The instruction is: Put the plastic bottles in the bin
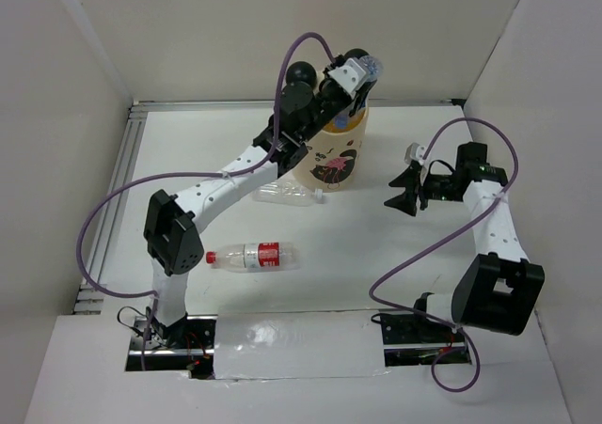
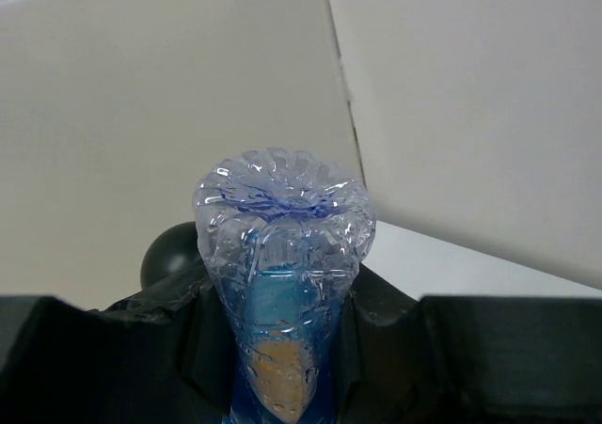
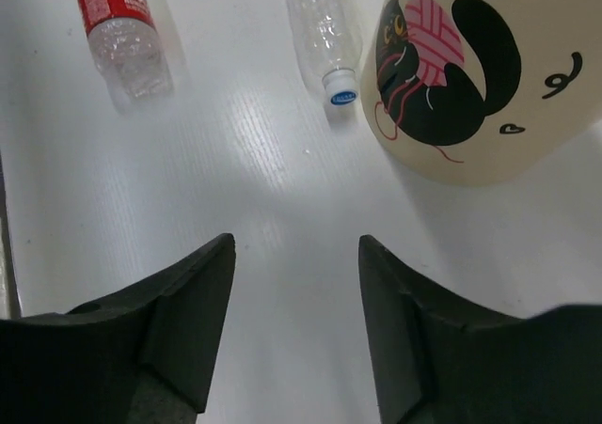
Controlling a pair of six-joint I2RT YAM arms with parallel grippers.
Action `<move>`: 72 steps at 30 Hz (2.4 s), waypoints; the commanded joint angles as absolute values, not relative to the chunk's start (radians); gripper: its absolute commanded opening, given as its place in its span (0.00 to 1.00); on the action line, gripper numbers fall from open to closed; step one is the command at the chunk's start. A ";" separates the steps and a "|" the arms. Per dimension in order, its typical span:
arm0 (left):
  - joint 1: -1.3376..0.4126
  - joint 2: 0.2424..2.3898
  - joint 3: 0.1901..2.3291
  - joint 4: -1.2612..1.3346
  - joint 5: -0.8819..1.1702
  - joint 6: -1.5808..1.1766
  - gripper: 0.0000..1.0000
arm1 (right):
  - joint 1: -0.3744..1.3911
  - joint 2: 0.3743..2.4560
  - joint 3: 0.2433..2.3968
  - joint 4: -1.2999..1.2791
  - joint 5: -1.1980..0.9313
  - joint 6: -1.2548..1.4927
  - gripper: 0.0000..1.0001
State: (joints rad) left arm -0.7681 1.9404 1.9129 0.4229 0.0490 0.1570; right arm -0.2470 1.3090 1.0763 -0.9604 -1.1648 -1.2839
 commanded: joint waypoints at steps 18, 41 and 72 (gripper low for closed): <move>-0.880 1.503 1.599 0.510 -0.294 0.241 1.00 | 0.286 1.279 1.033 -0.734 -1.022 -1.502 0.87; -0.854 0.488 0.856 -0.383 -0.801 -0.531 1.00 | 0.816 2.114 1.635 -0.107 -0.156 -0.769 0.90; -0.854 0.391 0.776 -0.403 -0.488 -0.519 0.93 | 0.714 2.128 1.957 -0.902 -0.736 -0.940 0.26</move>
